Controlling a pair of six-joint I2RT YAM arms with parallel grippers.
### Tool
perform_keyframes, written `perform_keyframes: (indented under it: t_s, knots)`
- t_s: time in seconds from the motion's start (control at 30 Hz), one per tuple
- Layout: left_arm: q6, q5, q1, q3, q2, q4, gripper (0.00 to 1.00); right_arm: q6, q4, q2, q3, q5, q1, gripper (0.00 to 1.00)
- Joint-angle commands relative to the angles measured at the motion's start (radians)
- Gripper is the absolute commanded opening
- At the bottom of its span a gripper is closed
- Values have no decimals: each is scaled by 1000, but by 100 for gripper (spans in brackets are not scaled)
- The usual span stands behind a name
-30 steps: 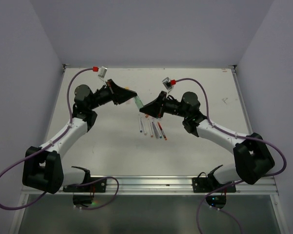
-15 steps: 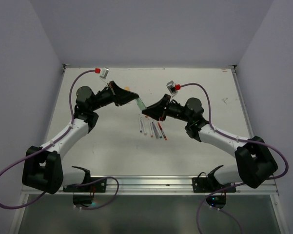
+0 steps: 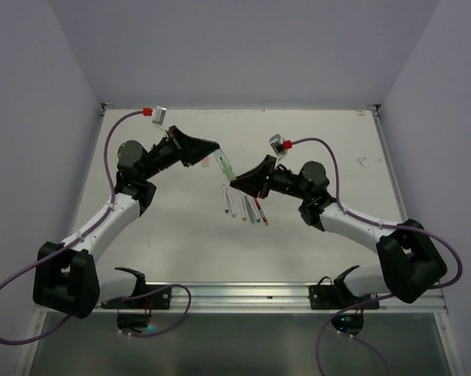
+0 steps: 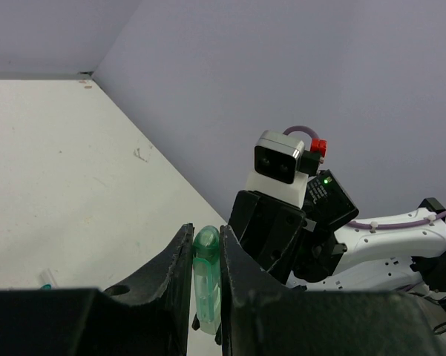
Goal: Open the pen caps
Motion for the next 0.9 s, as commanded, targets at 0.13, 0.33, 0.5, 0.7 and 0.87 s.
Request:
perform_keyframes:
  t_s: [0.13, 0.33, 0.5, 0.7, 0.87]
  knots:
    - [25, -169, 24, 28, -34, 123, 3, 12, -82, -3, -29, -111, 4, 0]
    - [78, -164, 24, 7, -31, 14, 36, 27, -86, -32, 4, -114, 4, 0]
    - [117, -169, 26, -1, -40, -56, 56, 30, -88, -38, 38, -107, 4, 0]
    - [138, -120, 28, 4, -65, -58, 67, 33, -88, -37, 69, -84, 4, 0]
    - [168, -25, 28, -9, -100, -55, 83, 29, -89, -47, 84, -47, 1, 0]
